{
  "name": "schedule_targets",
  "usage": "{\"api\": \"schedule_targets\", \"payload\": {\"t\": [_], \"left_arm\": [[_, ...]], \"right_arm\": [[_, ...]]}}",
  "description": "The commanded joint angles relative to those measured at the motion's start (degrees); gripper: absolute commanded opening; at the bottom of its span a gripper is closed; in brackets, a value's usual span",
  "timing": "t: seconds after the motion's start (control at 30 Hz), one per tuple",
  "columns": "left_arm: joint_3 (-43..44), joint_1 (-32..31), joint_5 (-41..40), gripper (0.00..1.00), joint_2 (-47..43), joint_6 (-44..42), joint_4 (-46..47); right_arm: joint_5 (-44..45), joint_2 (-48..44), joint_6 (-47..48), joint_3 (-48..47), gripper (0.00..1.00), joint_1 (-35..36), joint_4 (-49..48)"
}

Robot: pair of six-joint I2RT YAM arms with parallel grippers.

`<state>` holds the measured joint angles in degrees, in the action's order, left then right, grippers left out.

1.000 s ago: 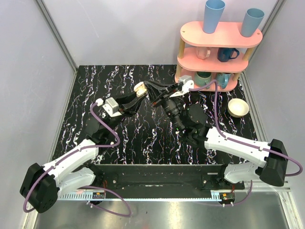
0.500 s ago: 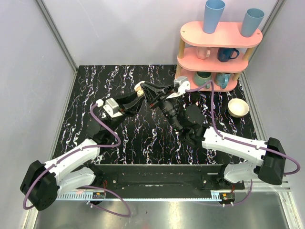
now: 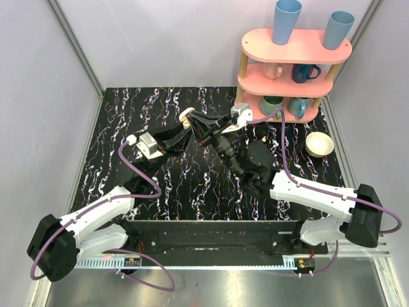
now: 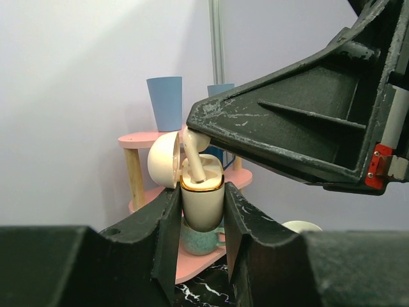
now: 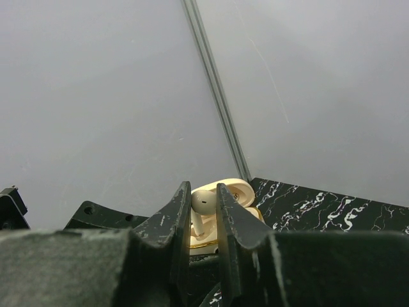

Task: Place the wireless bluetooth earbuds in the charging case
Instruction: Insert the left earbud into the left side groove of the charging case.

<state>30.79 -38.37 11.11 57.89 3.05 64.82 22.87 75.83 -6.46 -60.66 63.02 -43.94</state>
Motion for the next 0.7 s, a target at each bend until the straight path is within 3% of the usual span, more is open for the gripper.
{"api": "schedule_targets", "payload": {"t": [0.0,0.67], "left_arm": [[1.5,-0.4,-1.5,0.0,0.2,-0.3,5.5],[2.0,-0.7,-3.7,0.0,0.6,-0.1,7.1]], "right_arm": [[-0.4,0.2,-0.1,-0.3,0.15,0.7,-2.6],[-2.2,0.3,0.0,1.0,0.14,1.0,-2.8]]}}
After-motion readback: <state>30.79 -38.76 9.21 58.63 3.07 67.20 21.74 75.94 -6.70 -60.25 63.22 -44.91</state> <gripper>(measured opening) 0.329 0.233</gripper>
